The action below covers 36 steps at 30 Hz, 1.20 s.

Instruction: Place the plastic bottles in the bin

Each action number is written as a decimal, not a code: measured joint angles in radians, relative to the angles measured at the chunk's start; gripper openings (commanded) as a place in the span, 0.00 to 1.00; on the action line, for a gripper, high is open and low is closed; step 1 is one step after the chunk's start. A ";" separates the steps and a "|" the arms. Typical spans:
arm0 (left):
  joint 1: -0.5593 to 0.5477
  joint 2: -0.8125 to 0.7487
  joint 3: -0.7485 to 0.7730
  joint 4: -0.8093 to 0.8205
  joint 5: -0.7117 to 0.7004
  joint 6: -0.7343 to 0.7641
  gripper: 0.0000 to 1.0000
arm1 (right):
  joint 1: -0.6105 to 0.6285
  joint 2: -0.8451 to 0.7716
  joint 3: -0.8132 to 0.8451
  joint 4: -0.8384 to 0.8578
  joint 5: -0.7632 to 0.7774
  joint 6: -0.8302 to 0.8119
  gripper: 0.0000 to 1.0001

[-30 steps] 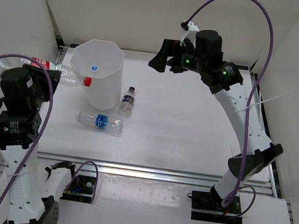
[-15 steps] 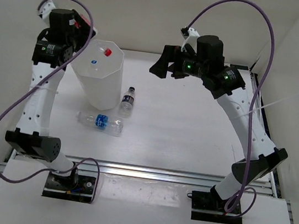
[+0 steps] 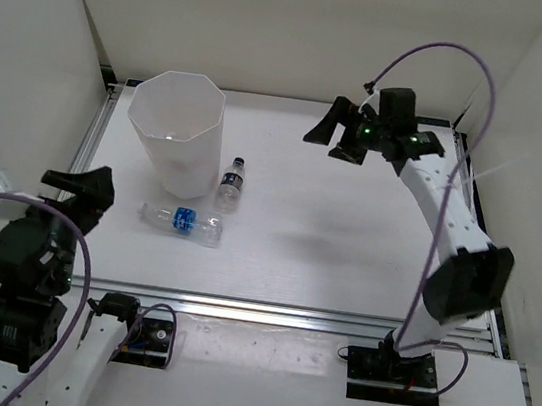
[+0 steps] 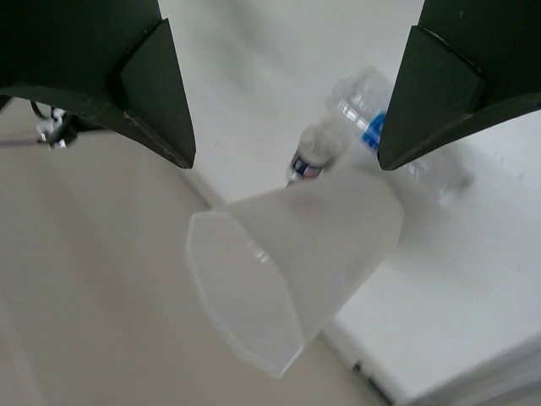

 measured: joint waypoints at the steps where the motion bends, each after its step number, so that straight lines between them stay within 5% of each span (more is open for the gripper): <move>1: 0.000 -0.014 -0.031 -0.020 0.019 -0.017 1.00 | -0.005 0.064 0.002 0.018 -0.028 0.014 1.00; 10: 0.000 0.055 -0.321 -0.148 0.162 -0.101 1.00 | 0.064 0.635 0.134 0.162 -0.266 0.164 1.00; 21: 0.000 -0.032 -0.438 -0.200 0.227 -0.148 1.00 | 0.246 1.000 0.539 0.274 -0.388 0.363 1.00; 28: 0.000 -0.006 -0.429 -0.219 0.227 -0.141 1.00 | 0.289 1.032 0.517 0.364 -0.410 0.450 0.66; 32: 0.000 -0.006 -0.464 -0.209 0.226 -0.153 1.00 | 0.269 0.959 0.359 0.409 -0.435 0.446 0.38; 36: 0.000 -0.008 -0.571 -0.147 0.225 -0.216 1.00 | 0.236 0.755 0.076 0.371 -0.389 0.377 0.29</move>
